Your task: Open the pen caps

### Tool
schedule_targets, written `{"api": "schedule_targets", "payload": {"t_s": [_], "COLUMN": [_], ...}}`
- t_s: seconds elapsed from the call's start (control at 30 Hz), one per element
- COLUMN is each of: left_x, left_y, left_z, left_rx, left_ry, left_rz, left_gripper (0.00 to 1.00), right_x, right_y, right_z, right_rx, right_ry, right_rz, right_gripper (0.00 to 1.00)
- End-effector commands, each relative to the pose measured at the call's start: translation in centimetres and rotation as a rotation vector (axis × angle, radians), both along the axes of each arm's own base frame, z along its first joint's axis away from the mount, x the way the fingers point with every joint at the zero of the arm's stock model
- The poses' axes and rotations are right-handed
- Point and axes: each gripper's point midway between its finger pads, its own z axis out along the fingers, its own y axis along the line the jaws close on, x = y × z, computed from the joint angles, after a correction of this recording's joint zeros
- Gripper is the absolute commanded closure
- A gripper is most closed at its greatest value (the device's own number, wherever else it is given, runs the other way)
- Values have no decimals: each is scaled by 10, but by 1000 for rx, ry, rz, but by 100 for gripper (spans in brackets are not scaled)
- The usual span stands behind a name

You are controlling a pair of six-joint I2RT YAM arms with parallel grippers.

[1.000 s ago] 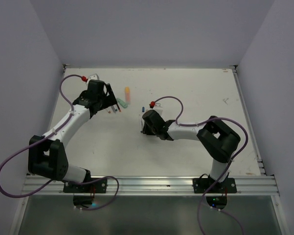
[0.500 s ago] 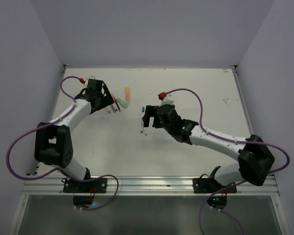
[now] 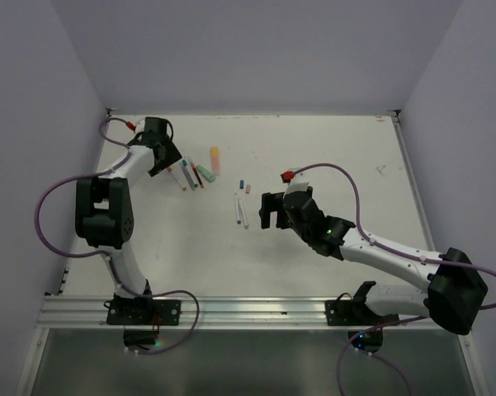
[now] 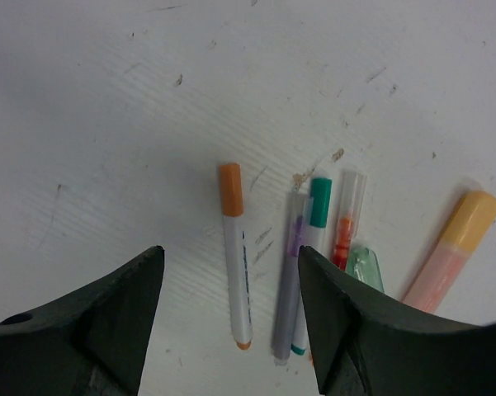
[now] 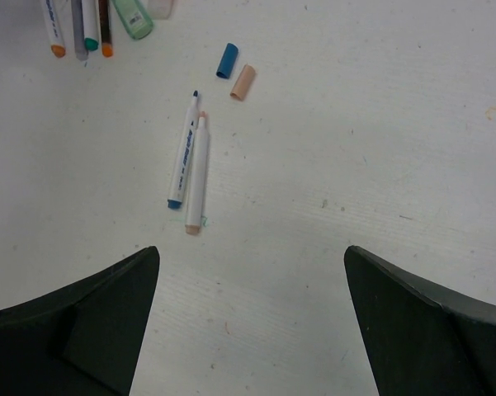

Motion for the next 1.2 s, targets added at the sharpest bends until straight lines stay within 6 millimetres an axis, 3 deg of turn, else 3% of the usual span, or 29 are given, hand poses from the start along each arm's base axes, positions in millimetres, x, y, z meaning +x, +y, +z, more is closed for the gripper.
{"api": "schedule_targets", "payload": {"t_s": [0.0,0.23,0.57,0.7,0.8,1.03,1.17], "left_x": [21,29,33,30,21,5,2], "left_y": [8,12,17,19,16,14,4], "left_z": [3,-23,-50,-58,-64,-49,-14], "left_rx": [14,30,30,28,15,1,-47], "left_ry": [-18,51,106,128,154,120,30], "left_rz": [48,46,49,53,47,31,-10], "left_gripper": [32,46,55,64,78,98,100], "right_x": [4,4,2,2,1,0,-2], "right_y": [-9,-8,-10,-11,-11,-4,7], "right_z": [9,8,4,6,8,14,20], "right_rx": [-7,-18,-14,-14,-12,10,38], "right_ry": [-42,-42,-31,-36,-40,-54,-66], "right_rz": [-29,-20,-21,-19,-14,22,85], "right_gripper": [1,2,2,2,2,3,4]}}
